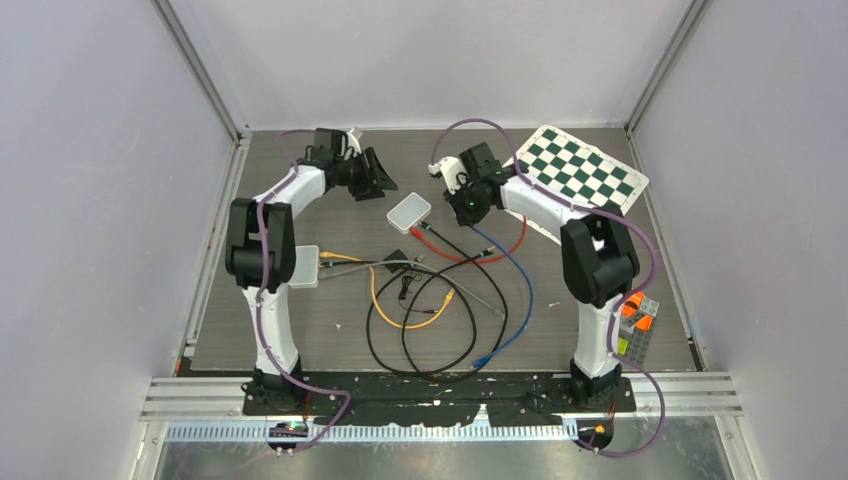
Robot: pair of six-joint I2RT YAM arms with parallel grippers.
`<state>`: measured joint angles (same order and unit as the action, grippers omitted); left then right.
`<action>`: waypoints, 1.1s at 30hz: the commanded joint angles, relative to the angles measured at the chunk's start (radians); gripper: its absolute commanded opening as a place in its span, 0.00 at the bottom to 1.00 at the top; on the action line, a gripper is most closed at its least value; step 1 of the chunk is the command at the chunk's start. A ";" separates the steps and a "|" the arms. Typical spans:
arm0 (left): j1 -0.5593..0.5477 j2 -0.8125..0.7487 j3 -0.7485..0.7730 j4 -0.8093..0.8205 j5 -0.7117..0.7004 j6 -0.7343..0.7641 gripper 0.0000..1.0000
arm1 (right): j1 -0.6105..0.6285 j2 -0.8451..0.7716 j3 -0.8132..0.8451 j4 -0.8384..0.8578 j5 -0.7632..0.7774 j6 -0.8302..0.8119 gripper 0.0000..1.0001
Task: Insert the plug into the switch port
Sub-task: Insert the connector into the switch port.
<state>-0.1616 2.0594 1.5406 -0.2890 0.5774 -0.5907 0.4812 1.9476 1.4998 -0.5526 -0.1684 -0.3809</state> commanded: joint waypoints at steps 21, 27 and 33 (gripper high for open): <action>-0.048 0.246 0.231 -0.072 0.117 -0.059 0.44 | 0.078 0.264 0.272 0.047 -0.022 0.078 0.05; -0.055 0.274 0.252 -0.067 0.147 -0.065 0.43 | 0.078 0.294 0.308 0.036 -0.013 0.088 0.05; -0.055 0.290 0.255 -0.063 0.160 -0.071 0.42 | 0.076 0.299 0.303 0.046 -0.001 0.092 0.05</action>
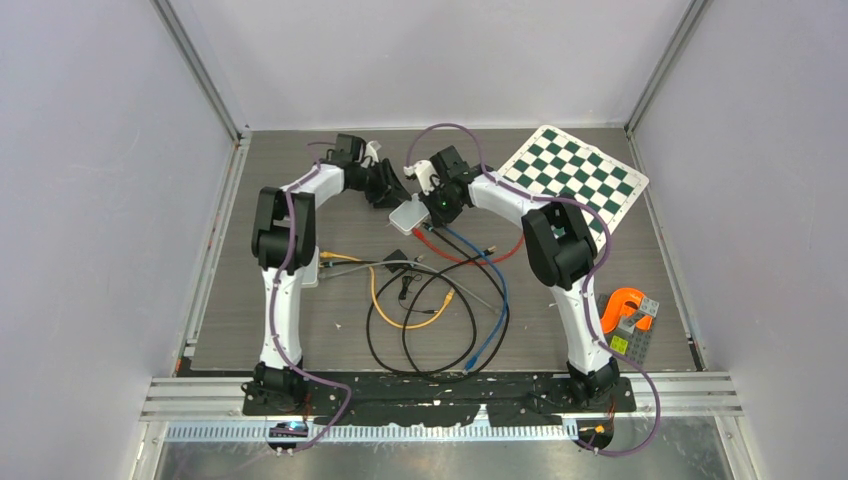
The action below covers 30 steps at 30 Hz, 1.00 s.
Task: Insert the plug into the switch port
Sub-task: Insert the connector into the switch port.
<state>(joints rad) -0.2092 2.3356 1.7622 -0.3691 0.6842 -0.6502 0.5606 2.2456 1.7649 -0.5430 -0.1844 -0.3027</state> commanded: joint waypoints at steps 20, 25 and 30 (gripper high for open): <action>-0.009 0.055 0.093 0.002 0.094 -0.011 0.43 | -0.015 -0.097 -0.094 0.188 0.012 0.004 0.05; -0.009 0.056 0.096 -0.004 0.097 -0.009 0.43 | -0.017 -0.114 -0.103 0.186 0.021 -0.007 0.05; -0.009 0.054 0.100 -0.007 0.099 -0.009 0.43 | -0.017 -0.118 -0.107 0.188 0.023 -0.009 0.05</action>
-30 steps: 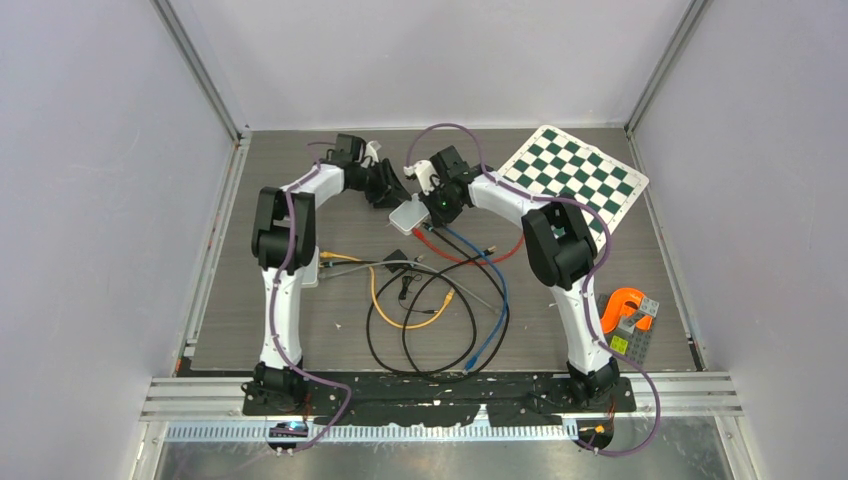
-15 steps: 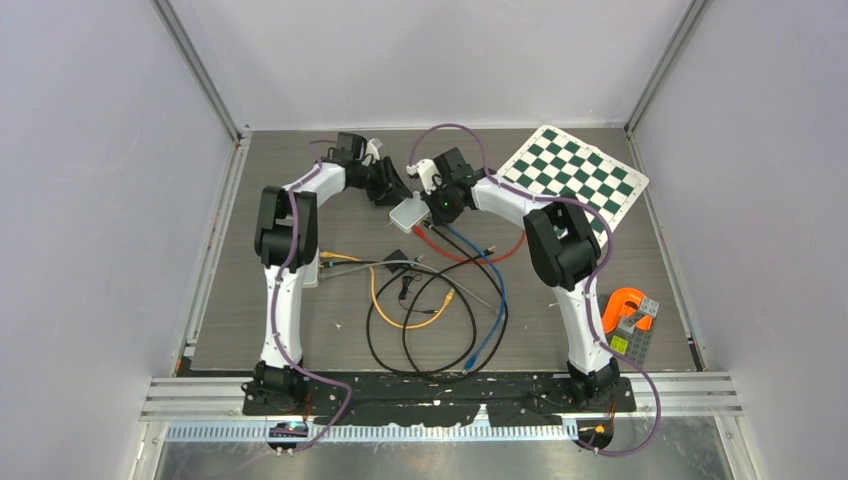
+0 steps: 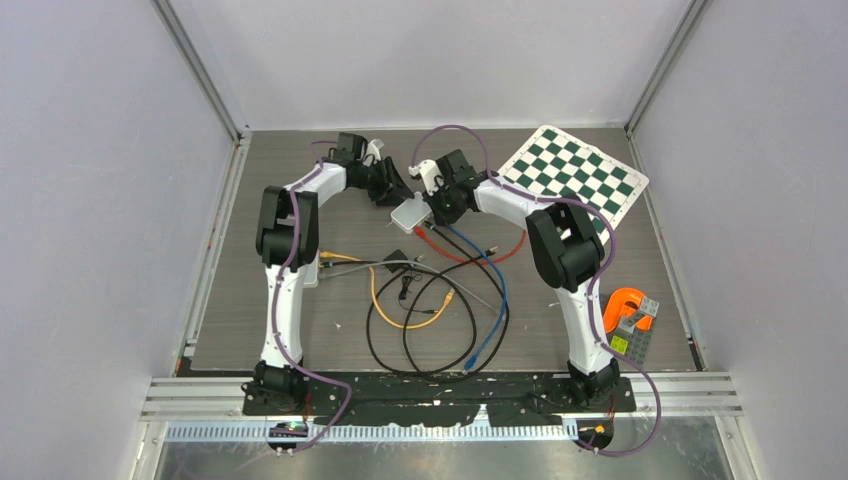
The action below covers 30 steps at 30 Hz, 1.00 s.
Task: Insert the plug into the switch port
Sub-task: Insert the connector into the switch port.
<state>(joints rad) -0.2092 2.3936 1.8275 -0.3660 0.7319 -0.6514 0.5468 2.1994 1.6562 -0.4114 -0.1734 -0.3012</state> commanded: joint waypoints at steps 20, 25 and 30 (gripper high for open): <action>-0.020 0.013 0.060 -0.082 0.088 0.041 0.45 | -0.005 -0.089 -0.045 0.141 -0.033 -0.019 0.05; -0.021 0.016 0.055 -0.089 0.088 0.048 0.45 | -0.005 -0.108 -0.071 0.164 -0.042 -0.020 0.05; -0.022 0.013 0.058 -0.087 0.093 0.048 0.45 | -0.004 -0.122 -0.090 0.177 -0.062 -0.031 0.05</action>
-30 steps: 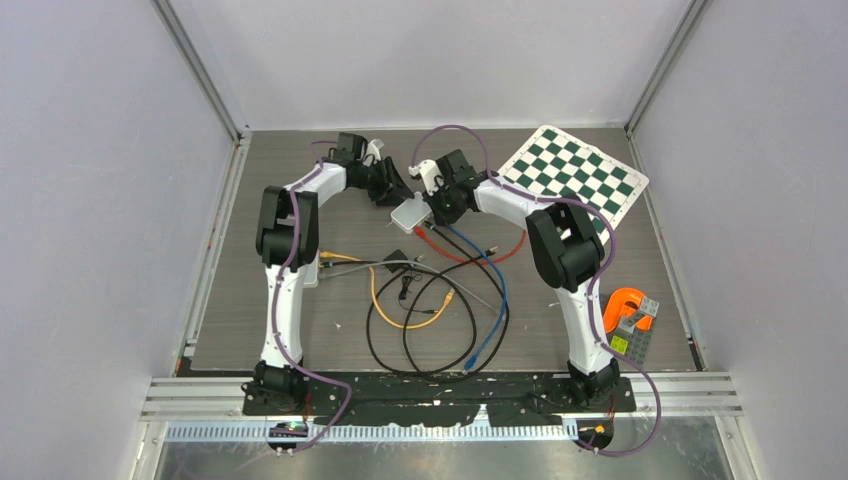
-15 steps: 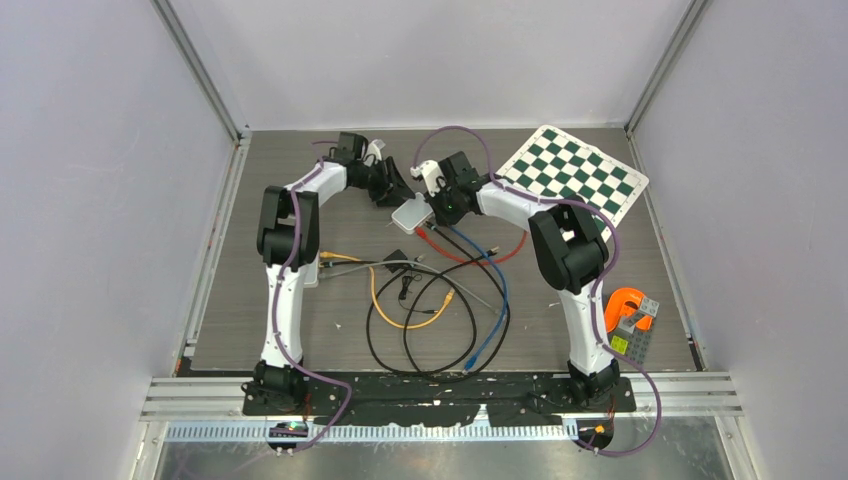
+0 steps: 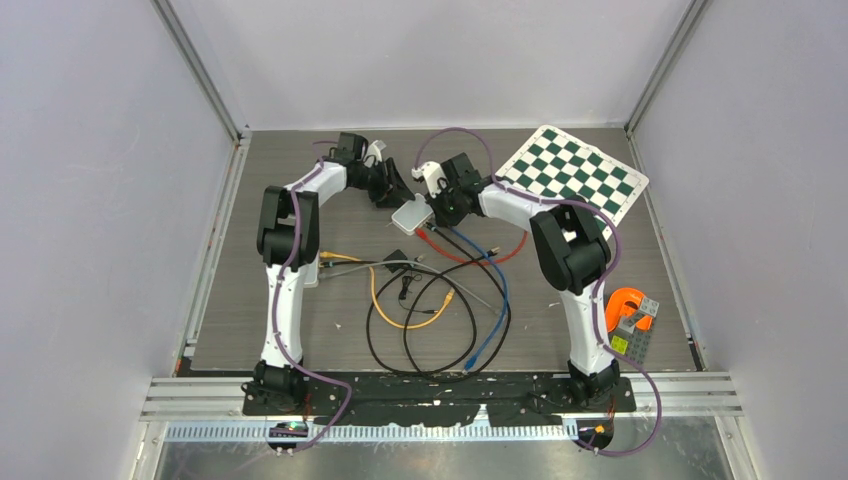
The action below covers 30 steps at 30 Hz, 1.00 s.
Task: Insert the plug into the switch port
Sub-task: Insert the connector into the switch port.
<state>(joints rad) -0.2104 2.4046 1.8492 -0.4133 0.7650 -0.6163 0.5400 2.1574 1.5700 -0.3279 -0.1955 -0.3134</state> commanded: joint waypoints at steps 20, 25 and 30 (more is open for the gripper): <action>-0.028 0.007 0.034 -0.026 0.156 0.037 0.45 | 0.003 -0.098 -0.042 0.164 -0.006 -0.029 0.05; -0.038 0.018 0.053 -0.033 0.202 0.050 0.45 | 0.003 -0.083 -0.042 0.168 -0.050 -0.068 0.05; -0.041 0.031 0.083 -0.089 0.223 0.099 0.45 | 0.004 -0.103 -0.058 0.194 -0.111 -0.106 0.05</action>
<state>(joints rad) -0.2157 2.4329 1.8847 -0.4503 0.8551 -0.5480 0.5282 2.1117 1.5051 -0.2699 -0.1997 -0.3702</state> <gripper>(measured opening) 0.452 0.142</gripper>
